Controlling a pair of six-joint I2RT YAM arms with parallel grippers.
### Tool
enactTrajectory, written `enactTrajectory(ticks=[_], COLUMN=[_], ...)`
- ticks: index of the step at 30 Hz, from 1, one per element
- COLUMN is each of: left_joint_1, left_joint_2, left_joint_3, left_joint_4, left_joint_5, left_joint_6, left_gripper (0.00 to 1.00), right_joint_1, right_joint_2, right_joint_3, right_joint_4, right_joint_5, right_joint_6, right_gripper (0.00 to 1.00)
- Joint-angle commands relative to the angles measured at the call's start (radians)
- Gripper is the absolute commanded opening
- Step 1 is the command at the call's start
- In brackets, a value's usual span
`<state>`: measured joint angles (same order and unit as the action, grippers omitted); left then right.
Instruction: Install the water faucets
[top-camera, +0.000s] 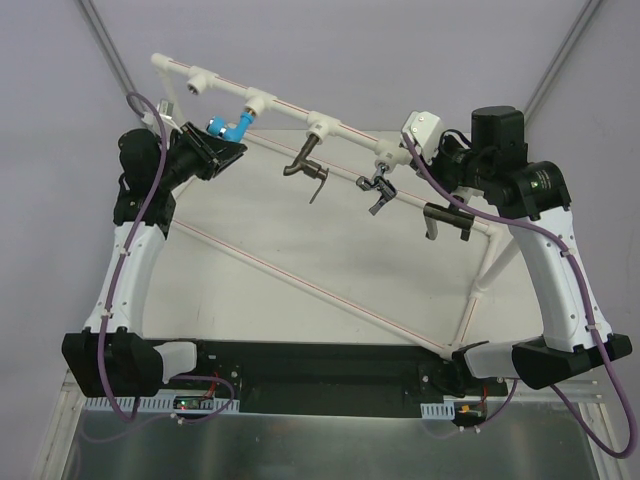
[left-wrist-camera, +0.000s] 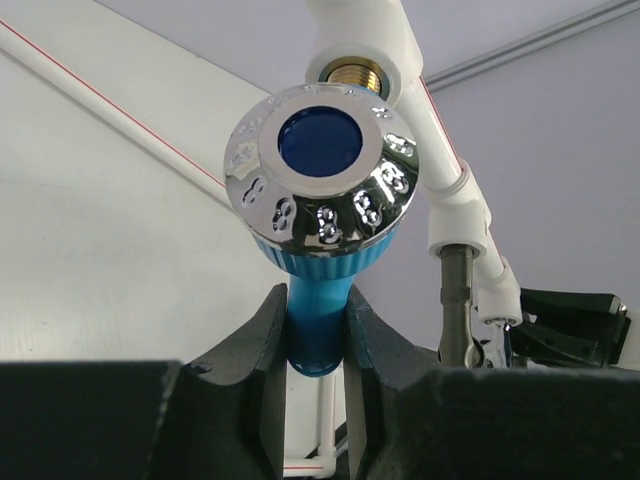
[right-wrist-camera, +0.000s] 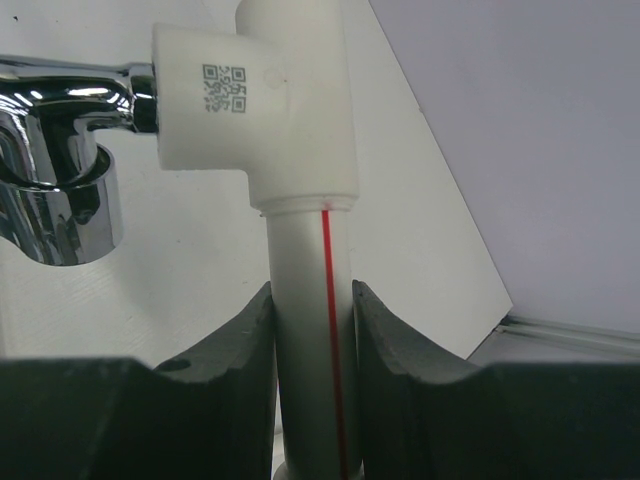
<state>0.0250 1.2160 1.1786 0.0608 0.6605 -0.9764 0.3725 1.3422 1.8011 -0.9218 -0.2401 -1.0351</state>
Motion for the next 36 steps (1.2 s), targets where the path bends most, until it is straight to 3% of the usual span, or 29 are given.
enactTrajectory(ticks=[1,13,29,36], left_joint_1=[-0.023,-0.102,-0.059,-0.059], left_joint_2=[0.022,0.046,0.094,0.129], left_joint_3=[0.069,0.101,0.299,0.312], left_joint_4=[0.007,-0.055,-0.275,-0.312], left_joint_5=[-0.091,-0.186,-0.234,-0.219], left_joint_6=[0.117,0.268,0.450,0.492], left_gripper=[0.00,0.00,0.00,0.00], right_joint_1=[0.040,0.043,0.046,0.049], right_joint_2=[-0.041,-0.040,-0.046,-0.048], right_joint_3=[-0.011,-0.016,-0.029,-0.032], right_joint_4=[-0.069,-0.060,-0.052,-0.052], right_joint_5=[-0.041,-0.028,-0.010,-0.005], right_joint_6=[0.076,0.072,0.061,0.058], right_gripper=[0.01,0.01,0.01,0.01])
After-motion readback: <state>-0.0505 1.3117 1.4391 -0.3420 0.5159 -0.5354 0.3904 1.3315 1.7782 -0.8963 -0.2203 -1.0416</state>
